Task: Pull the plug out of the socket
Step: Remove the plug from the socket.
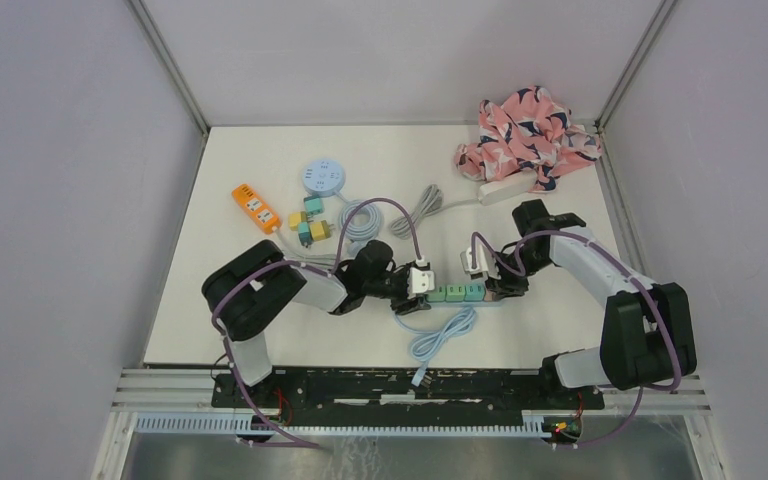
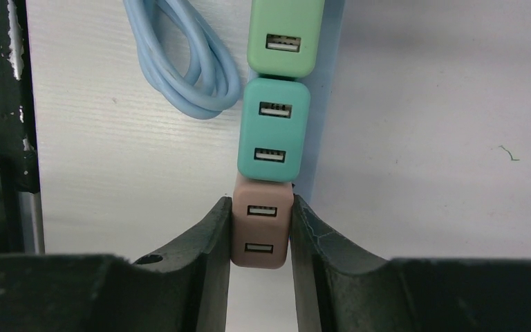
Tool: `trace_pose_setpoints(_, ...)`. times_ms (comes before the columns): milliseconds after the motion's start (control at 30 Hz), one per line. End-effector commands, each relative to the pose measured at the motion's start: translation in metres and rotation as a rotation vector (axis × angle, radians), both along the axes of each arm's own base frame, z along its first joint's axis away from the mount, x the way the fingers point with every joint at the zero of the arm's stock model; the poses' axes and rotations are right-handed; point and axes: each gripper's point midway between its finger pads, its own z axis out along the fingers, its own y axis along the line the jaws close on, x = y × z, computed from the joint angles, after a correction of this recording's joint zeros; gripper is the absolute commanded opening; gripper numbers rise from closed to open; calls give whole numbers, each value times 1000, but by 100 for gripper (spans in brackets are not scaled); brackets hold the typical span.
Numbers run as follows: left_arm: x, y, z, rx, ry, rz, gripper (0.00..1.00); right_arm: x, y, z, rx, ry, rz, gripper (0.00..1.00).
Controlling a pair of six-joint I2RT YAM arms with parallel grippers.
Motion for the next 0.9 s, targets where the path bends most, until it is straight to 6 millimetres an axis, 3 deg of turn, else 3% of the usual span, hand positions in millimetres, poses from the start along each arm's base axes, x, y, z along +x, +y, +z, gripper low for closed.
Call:
trace_pose_setpoints(0,5,-13,9,-62,-46,20,63,12,14,5,28,-35,6,1)
trace_pose_setpoints(200,8,-16,6,-64,-46,28,58,12,20,3,6,-53,34,0)
trace_pose_setpoints(467,4,-14,-6,-39,-12,27,4,22,15,9,-25,-63,-34,0)
trace_pose_setpoints(667,5,-13,-17,-24,3,39,3,2,44,24,136,38,-8,0)
trace_pose_setpoints(767,4,-11,-23,-11,9,43,3,24,41,30,103,-13,-115,0)
trace_pose_setpoints(867,4,-10,-24,-9,7,41,3,42,18,27,9,-104,-168,0)
